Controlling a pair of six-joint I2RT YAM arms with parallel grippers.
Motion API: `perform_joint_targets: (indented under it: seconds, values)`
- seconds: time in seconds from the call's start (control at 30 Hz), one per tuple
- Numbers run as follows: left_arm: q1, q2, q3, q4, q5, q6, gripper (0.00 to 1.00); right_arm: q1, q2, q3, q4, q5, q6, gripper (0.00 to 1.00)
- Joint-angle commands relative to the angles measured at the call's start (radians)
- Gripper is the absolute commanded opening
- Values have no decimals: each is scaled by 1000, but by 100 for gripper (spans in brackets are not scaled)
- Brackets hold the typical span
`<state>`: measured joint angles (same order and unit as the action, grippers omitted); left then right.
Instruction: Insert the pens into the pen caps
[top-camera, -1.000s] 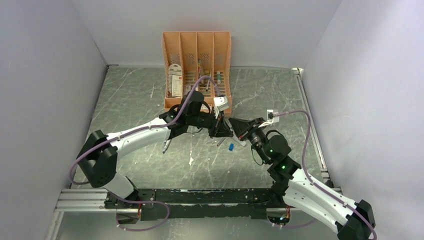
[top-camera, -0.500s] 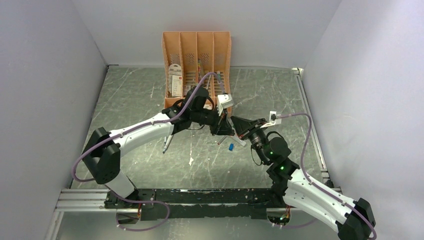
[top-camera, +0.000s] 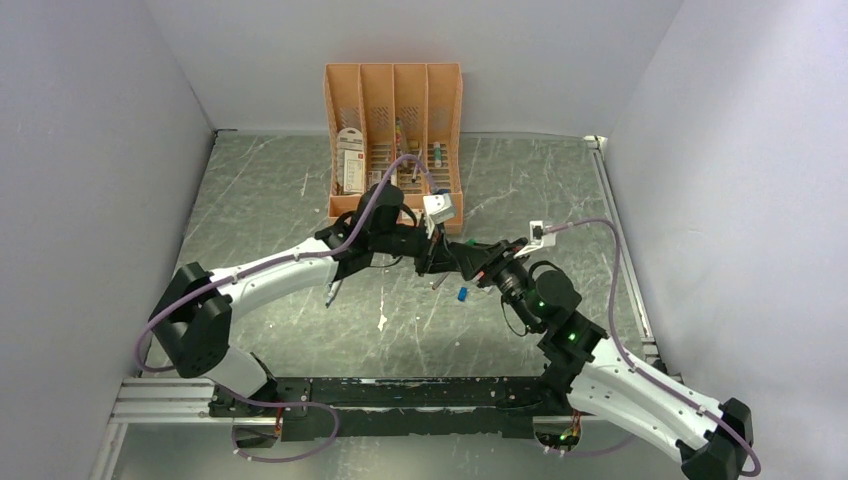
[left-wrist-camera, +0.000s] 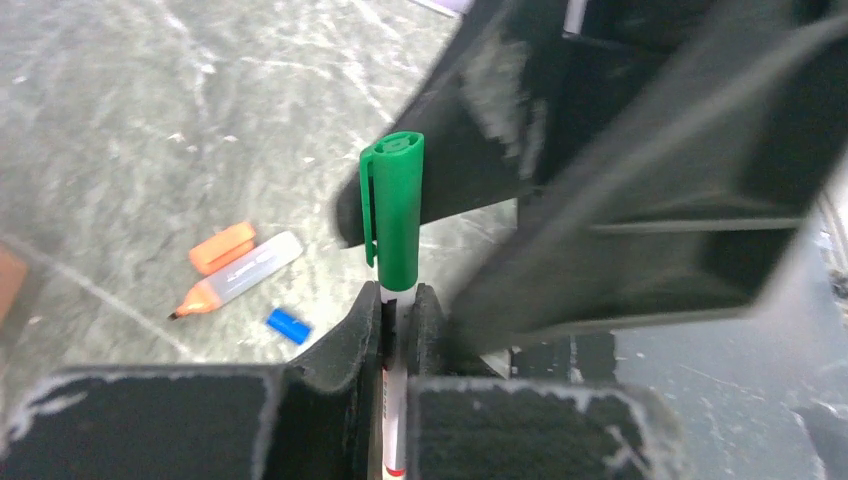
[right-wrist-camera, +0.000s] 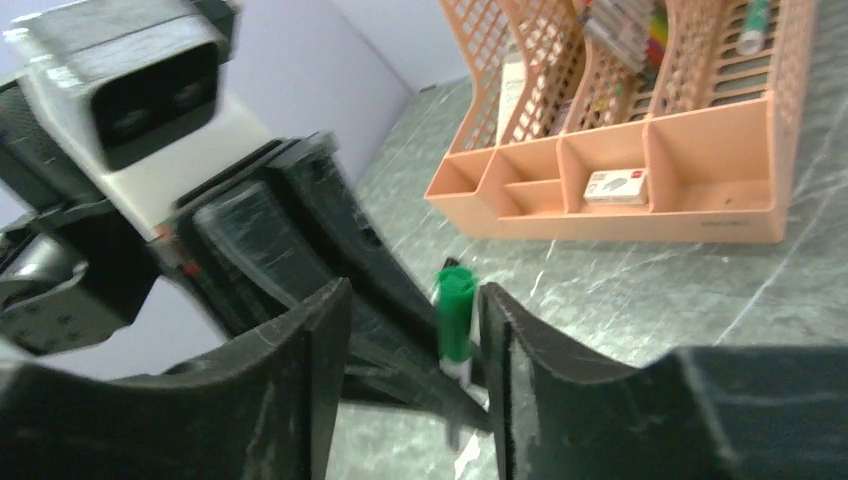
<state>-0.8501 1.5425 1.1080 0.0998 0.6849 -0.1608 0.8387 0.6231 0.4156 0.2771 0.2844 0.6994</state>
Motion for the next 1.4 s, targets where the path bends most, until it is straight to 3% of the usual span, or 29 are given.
perform_joint_targets:
  seconds: [0.0, 0.23, 0.43, 0.57, 0.77, 0.97, 1.2, 1.27, 1.37]
  values:
    - [12, -46, -76, 194, -112, 16, 7, 39, -13, 58, -107, -118, 13, 56]
    - [11, -81, -209, 175, -263, -5, 7, 40, -91, 49, -160, -15, 28, 62]
    - [12, -108, -248, -58, -709, -101, 7, 39, -187, 9, -379, 217, 136, 59]
    - [13, -130, -276, -214, -907, -180, 7, 40, -186, -7, -447, 246, 157, 57]
    - [50, -90, -302, -328, -992, -302, 7, 39, -84, -23, -395, 183, 151, 56]
    - [75, 11, -284, -407, -1088, -332, 7, 39, 51, -11, -343, 98, 152, 55]
    - [108, 55, -282, -455, -1162, -367, 9, 37, 82, -43, -295, 63, 170, 55]
    - [115, 56, -281, -448, -1148, -356, 15, 38, 84, -50, -285, 58, 172, 55]
    - [118, 74, -272, -448, -1150, -355, 32, 38, 95, -46, -282, 55, 168, 54]
